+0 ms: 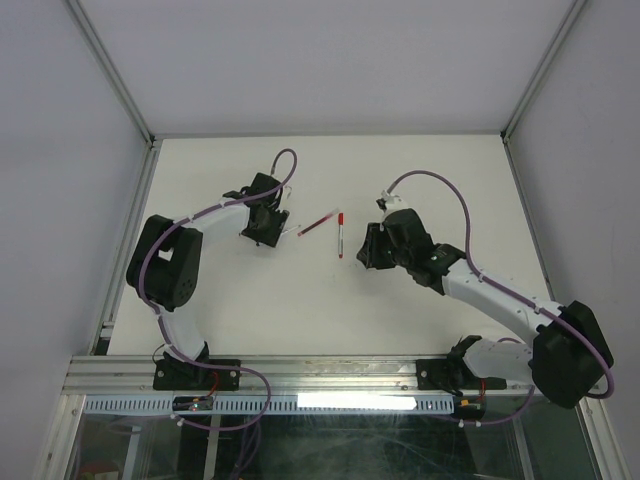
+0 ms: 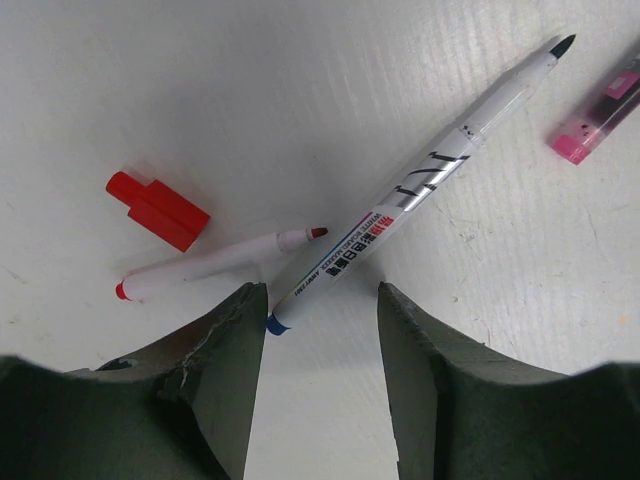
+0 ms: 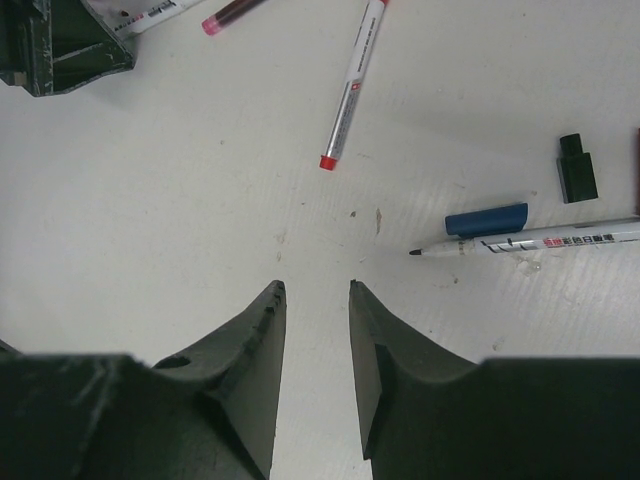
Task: Insert the pens into the pen caps
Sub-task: Pick up the pen from the center of the board.
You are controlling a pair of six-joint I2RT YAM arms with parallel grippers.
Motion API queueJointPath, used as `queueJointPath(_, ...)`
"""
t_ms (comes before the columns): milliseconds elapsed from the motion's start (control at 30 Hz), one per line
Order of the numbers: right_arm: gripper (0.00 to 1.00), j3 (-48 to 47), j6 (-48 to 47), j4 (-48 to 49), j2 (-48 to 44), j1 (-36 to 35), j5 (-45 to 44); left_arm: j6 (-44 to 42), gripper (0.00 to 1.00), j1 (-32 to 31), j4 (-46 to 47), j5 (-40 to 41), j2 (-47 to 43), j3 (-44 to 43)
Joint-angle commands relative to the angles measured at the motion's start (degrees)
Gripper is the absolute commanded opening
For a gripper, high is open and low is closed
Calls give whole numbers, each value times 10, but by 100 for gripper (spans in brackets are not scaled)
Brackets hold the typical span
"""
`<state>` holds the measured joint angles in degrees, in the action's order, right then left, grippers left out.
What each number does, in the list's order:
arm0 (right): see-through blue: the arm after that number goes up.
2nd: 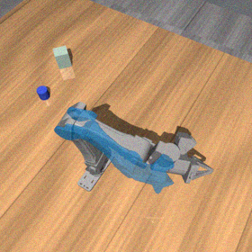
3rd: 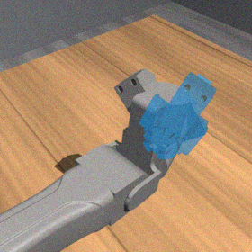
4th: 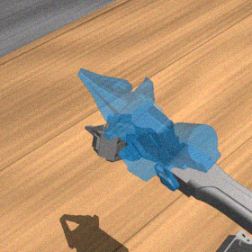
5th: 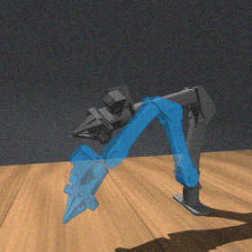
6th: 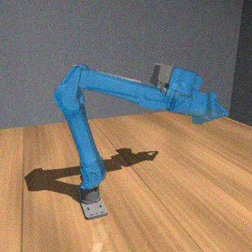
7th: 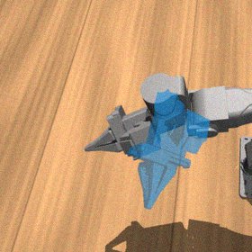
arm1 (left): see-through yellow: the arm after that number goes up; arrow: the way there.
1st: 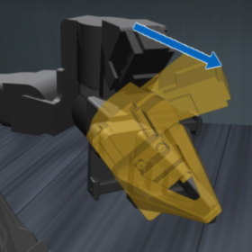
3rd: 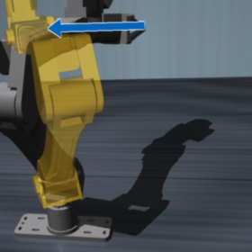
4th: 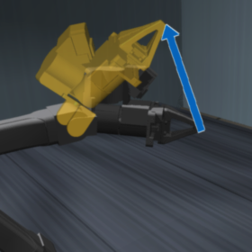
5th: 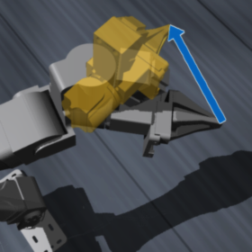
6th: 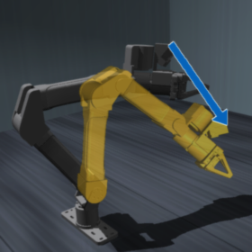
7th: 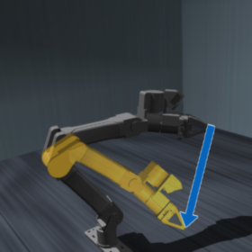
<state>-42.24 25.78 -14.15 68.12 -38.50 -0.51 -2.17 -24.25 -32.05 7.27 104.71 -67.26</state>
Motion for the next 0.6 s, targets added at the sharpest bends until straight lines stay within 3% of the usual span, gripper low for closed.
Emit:
queueJointPath(0, 34, -6, -7, 26, 3, 2, 12, -11, 49, 5, 3, -39, 5, -19)
queueJointPath(567, 35, 15, 18, 59, 4, 1, 32, -14, 39, -14, 3, -99, 20, -35)
